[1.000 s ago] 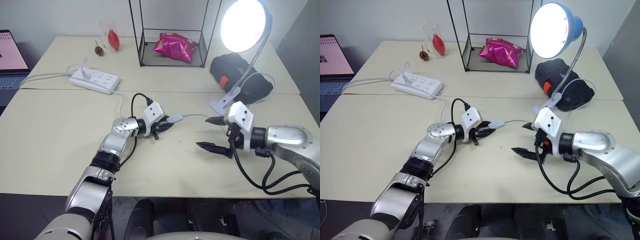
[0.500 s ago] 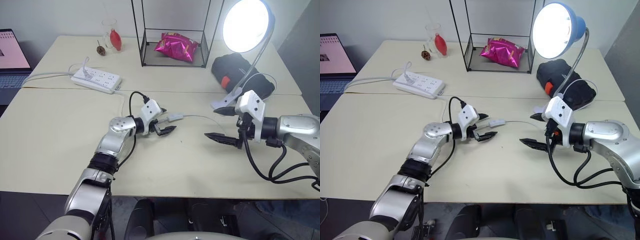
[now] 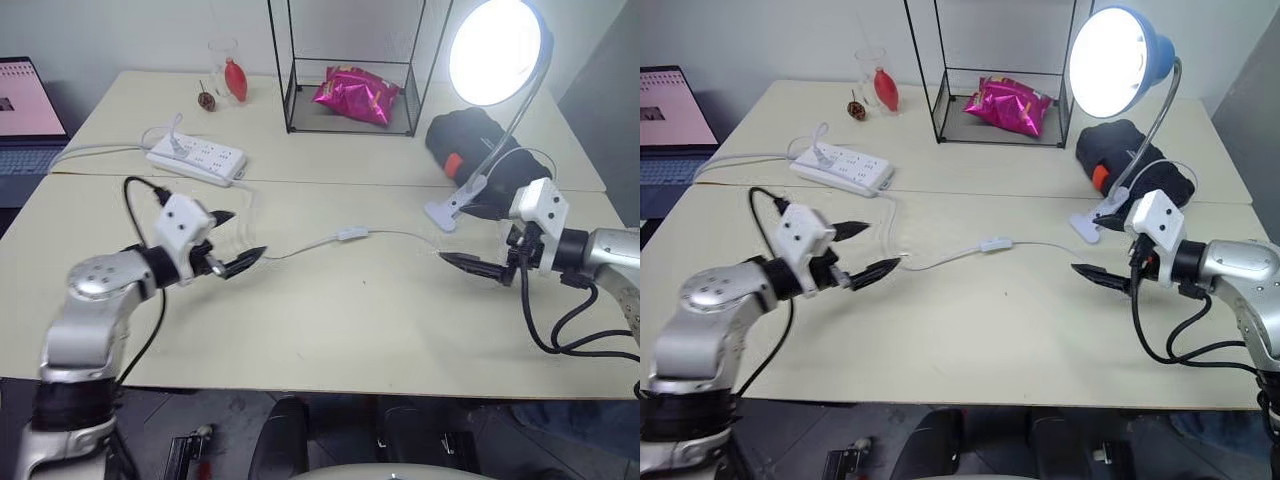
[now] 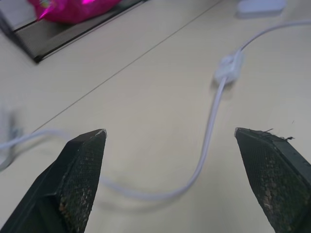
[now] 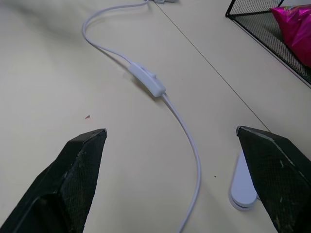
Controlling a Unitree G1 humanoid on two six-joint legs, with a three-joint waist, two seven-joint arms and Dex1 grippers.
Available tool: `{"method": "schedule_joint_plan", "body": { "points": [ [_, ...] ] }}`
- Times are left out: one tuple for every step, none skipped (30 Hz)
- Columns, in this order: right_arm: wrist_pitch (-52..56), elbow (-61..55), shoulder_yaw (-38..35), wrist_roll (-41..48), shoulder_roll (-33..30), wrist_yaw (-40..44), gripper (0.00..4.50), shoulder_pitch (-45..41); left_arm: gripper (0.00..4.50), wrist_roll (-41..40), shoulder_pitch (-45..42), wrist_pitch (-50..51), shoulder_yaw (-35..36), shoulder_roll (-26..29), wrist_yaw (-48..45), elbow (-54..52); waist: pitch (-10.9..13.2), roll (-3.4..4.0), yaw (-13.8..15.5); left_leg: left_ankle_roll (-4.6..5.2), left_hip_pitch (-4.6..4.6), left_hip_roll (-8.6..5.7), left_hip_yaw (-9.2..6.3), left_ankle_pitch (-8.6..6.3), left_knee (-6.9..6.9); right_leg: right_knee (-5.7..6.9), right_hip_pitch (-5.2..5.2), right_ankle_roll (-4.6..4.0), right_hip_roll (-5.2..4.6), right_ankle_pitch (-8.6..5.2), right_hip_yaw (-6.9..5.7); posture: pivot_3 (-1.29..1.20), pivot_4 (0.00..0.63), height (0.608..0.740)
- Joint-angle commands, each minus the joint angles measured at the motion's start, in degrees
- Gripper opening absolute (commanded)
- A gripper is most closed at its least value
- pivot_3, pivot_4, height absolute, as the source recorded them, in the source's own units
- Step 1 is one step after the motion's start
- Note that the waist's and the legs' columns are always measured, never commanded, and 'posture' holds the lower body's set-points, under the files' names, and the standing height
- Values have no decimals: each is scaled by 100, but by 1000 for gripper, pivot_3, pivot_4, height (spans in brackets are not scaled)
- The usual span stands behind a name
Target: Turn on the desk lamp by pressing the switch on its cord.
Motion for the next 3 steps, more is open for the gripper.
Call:
{"method": "schedule_joint_plan", "body": {
  "points": [
    [-182, 187, -259, 28, -73, 260, 4500, -179, 4419, -255, 251, 89, 395, 74, 113, -440, 0, 0, 7, 0, 0, 0, 0, 0, 2, 0, 1, 0, 0, 0, 0, 0, 150, 740],
    [-237, 249, -229, -36, -72, 303, 4500, -212, 4419, -288, 337, 19, 454, 78, 80, -457, 0, -1, 8, 0, 0, 0, 0, 0, 4, 0, 2, 1, -1, 0, -1, 0, 150, 740],
    [-293, 302, -195, -95, -69, 339, 4500, -237, 4419, -281, 408, -18, 492, 95, 86, -469, 0, -1, 8, 1, 0, 0, 0, 1, 4, 0, 2, 2, -1, 1, -1, 0, 150, 740]
  ]
}}
